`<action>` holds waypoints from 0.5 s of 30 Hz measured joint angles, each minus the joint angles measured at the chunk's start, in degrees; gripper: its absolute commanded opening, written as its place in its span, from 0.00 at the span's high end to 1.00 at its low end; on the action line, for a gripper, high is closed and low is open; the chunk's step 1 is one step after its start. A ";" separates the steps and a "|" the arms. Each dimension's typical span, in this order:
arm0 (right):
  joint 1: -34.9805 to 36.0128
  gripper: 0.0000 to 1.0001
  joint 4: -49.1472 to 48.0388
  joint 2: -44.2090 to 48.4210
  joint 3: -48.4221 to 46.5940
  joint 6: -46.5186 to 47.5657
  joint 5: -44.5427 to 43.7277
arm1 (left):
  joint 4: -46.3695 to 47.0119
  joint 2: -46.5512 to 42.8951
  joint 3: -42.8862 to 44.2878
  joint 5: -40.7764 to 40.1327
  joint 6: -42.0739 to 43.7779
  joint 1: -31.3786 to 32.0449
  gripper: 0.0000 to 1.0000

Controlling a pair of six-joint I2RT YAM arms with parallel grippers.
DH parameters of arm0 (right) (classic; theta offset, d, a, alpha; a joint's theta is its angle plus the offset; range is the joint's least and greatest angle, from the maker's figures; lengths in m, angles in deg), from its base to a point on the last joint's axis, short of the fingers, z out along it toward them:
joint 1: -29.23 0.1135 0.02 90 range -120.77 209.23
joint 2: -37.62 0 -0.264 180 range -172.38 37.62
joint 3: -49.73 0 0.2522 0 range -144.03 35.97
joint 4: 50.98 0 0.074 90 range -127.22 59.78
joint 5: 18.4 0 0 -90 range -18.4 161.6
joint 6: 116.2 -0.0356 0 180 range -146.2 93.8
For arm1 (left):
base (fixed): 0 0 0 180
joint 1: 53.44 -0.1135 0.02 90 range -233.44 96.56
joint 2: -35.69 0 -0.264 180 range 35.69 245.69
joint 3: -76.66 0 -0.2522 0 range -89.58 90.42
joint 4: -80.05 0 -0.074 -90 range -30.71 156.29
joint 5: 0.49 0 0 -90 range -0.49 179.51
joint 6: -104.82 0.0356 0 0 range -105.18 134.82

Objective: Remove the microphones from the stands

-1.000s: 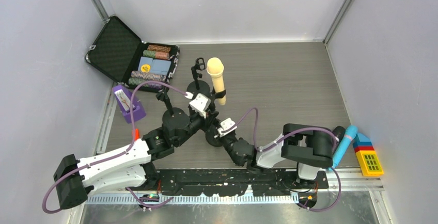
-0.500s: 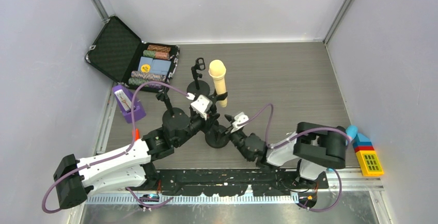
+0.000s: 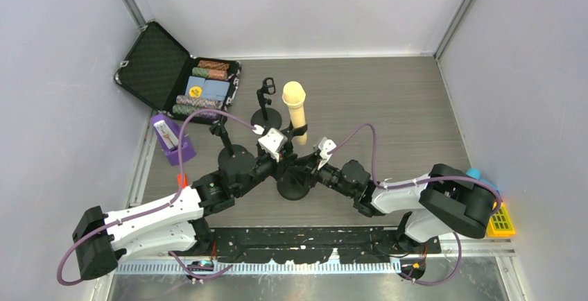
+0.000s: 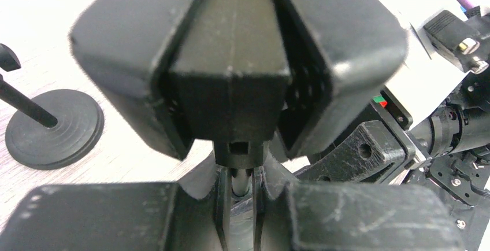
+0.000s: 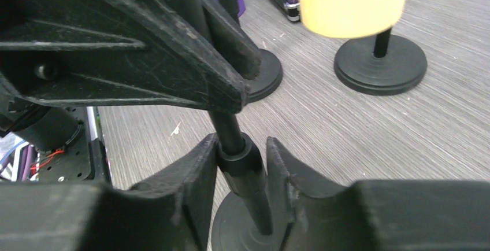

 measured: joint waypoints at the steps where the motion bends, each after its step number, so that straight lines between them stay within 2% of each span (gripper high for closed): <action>1: -0.24 0.69 0.44 0.04 -0.24 0.09 1.11 | -0.04 0.00 0.02 0.00 -0.02 0.00 1.00; 4: -0.94 0.79 0.68 0.04 -0.48 0.85 3.74 | -0.09 0.00 0.04 -0.07 0.00 0.00 1.00; 6: -1.22 0.81 0.57 -0.07 -0.50 1.03 4.50 | -0.15 0.00 0.07 -0.04 0.00 0.00 1.00; 7: -1.29 0.78 0.37 -0.20 -0.50 1.05 4.61 | -0.17 0.00 0.09 -0.07 0.02 0.00 1.00; 8: -1.31 0.66 0.15 -0.35 -0.50 1.14 4.76 | -0.17 0.00 0.09 -0.15 0.00 0.00 1.00; 10: -1.42 0.51 -0.33 -0.63 -0.50 1.22 5.05 | -0.24 0.00 0.13 -0.26 0.00 0.00 1.00; 11: -1.51 0.47 -0.39 -0.74 -0.55 1.25 5.31 | -0.35 0.00 0.20 -0.26 0.00 0.00 1.00; 15: -1.66 0.47 3.04 -1.88 -1.55 2.40 6.40 | -0.72 0.00 0.37 -0.11 0.13 0.04 1.00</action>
